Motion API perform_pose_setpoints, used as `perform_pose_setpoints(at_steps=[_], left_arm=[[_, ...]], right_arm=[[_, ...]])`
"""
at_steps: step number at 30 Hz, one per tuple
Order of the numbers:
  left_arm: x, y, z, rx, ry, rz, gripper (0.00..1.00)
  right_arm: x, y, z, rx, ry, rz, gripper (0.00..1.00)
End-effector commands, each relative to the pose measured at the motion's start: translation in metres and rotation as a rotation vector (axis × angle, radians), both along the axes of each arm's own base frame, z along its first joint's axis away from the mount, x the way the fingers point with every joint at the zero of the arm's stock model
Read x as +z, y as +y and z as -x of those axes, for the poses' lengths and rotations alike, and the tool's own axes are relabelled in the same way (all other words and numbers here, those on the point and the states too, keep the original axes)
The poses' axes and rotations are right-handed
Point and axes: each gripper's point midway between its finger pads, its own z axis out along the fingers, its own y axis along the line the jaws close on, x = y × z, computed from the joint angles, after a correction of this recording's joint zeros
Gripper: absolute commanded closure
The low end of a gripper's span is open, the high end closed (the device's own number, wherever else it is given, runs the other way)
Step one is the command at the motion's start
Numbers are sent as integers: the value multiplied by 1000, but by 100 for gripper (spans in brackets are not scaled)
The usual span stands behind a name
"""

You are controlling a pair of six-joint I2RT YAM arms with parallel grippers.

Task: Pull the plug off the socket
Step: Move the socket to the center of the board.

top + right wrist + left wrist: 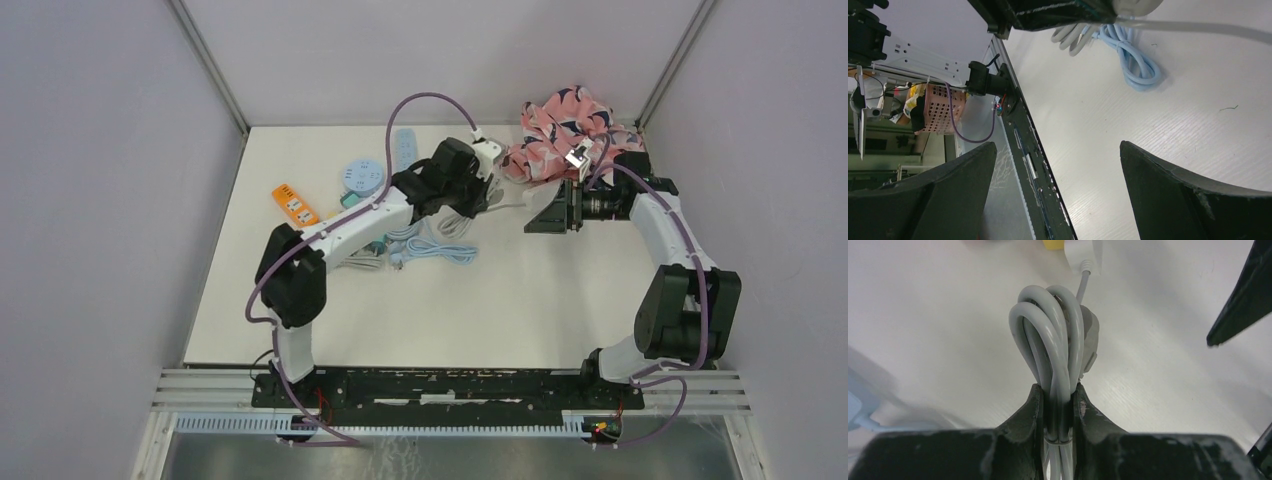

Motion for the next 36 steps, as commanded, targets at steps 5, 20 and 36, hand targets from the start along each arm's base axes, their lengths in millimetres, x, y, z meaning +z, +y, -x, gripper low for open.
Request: perform_pose_setpoints(at_steps=[5,20,36], left_arm=[[19,20,82,-160,-40,84,97],[-85,98,183,-35,314,36,87],[-16,105,159,65,47,283,0]], right_arm=[[24,-8,-5,-12,-111,-12,0],[16,-9,-8,-20,-82,-15,0],[-39,-45,-21,-106,-249,356,0]])
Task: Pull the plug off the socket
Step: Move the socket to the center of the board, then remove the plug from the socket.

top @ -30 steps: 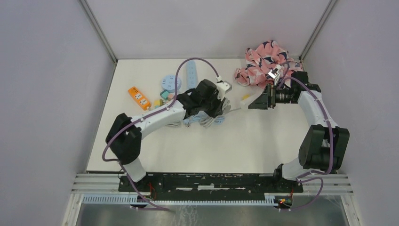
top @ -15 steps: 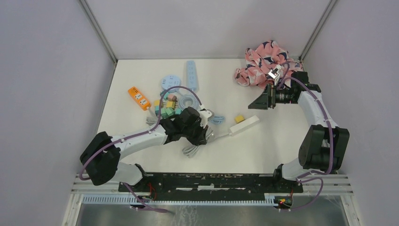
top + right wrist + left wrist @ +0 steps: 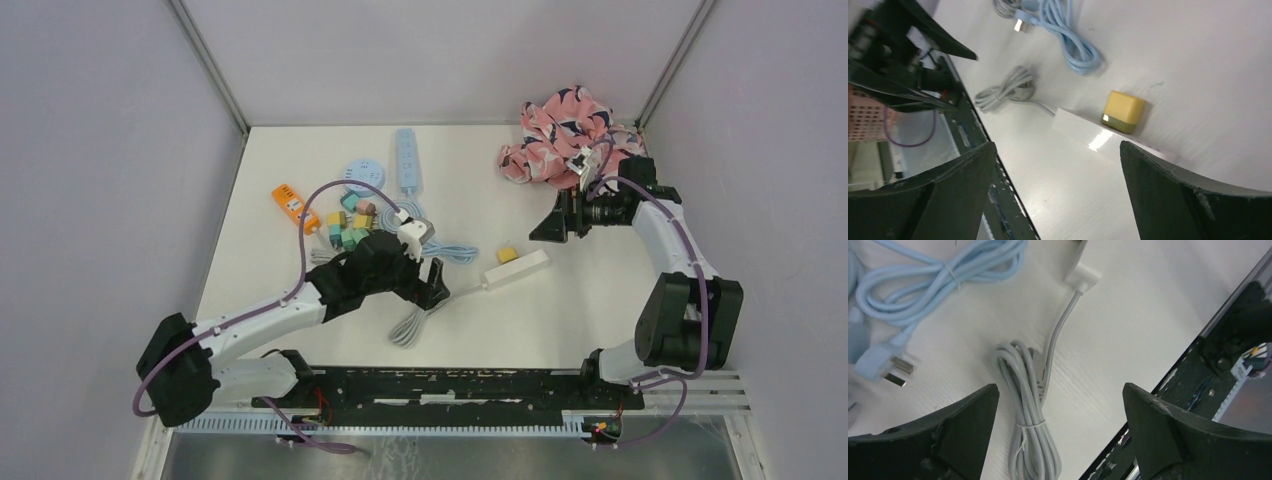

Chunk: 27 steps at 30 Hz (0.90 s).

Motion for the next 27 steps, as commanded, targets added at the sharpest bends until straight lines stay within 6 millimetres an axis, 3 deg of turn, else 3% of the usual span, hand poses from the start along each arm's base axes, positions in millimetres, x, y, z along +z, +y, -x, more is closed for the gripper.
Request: perform_pose_setpoints(at_steps=[1,4,7,9,13,22,27], left_arm=[[55,-17,-23,38,-203,233,1],[70,-29,-27,64,-241,400,1],[69,-49,-28,46,-160,469,0],[63,-66,-29,36,-69,485,5],[31,-90,-29,17,104,461,16],[7,-100,-37,-15,114,367,17],[-18,-102,-35,-150,60,248,27]], right_arm=[[-20,-26,-12,-58,-193,230,0],[-29,-32,-18,-97,-164,261,0],[-49,-38,-20,-119,-44,298,0],[-66,-38,-21,-108,26,332,1],[-88,-31,-19,-69,120,371,7],[-116,-27,-16,-20,246,394,14],[-121,-26,-11,14,273,393,18]])
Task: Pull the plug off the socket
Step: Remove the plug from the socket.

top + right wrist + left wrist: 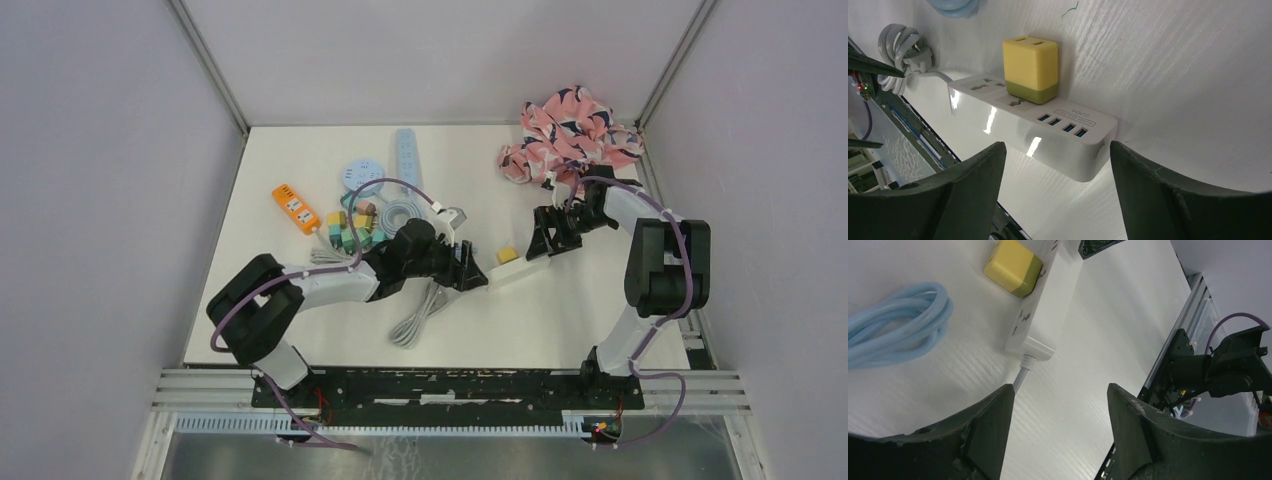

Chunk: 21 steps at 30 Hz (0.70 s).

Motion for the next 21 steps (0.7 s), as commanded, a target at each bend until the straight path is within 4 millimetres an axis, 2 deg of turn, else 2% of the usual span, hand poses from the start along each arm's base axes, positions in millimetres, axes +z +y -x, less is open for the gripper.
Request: perform_pose_setpoints(at_steps=[1,4,6,15,21], left_arm=[[-12,-6,-3,-153,-118,-87,29],[-34,0,-9,-185,-135,-192,33],[-39,-4,-12,-199,-139,-212,33],[-41,-30,-35,-182,-317,-288,29],[-43,-42,-40,-191,-364,-316,35]], right_arm=[[6,-2,-4,31,-7,6,19],[7,-1,-3,38,-2,-3,19],[6,0,-2,41,1,-7,20],[7,1,-1,50,6,-17,21],[11,2,-2,51,0,-27,21]])
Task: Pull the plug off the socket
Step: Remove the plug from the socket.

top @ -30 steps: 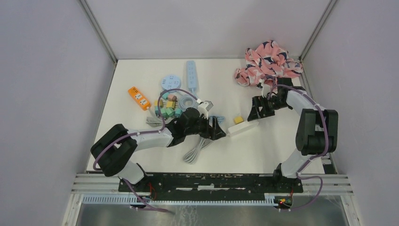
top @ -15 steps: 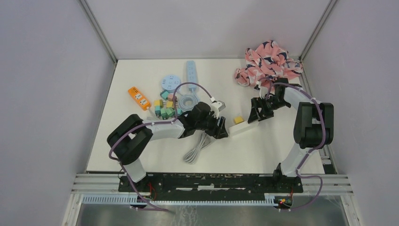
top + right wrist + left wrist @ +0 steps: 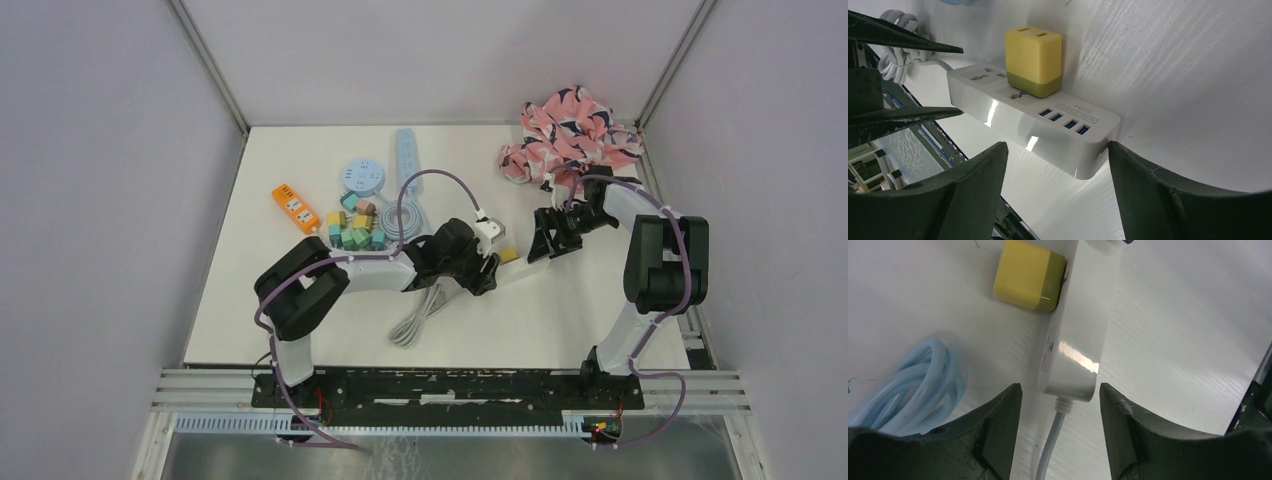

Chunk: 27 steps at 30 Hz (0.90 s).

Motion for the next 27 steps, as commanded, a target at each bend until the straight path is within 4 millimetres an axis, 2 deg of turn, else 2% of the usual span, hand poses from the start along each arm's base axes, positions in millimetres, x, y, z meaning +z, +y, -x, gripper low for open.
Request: perform_pose_setpoints(at_steps=[1,5,8,12,14,18,20,24,27], left_arm=[[10,-14,-18,-22,-119,-14,37],[7,-19,-16,-43,-129,-26,49],[9,-23,-15,-66,-150,-27,72],[14,-25,-11,-112,-218,-41,90],[19,-22,-10,-134,-286,-60,96],[39,-10,-4,-158,-530,-115,97],[46,-2,1,-178,-658,-163,97],[47,9,16,-206,-823,-270,97],[45,15,26,-194,-948,-327,97]], right_arm=[[14,3,-10,10,-45,-28,21],[20,4,-11,8,-63,-35,20],[24,4,-12,4,-74,-38,20],[29,2,-14,-4,-86,-49,20],[34,-2,-15,-11,-101,-53,20],[54,-10,-19,-27,-185,-66,20],[66,-7,-17,-6,-240,-100,20],[93,14,-5,76,-310,-248,19],[96,28,14,184,-298,-342,16]])
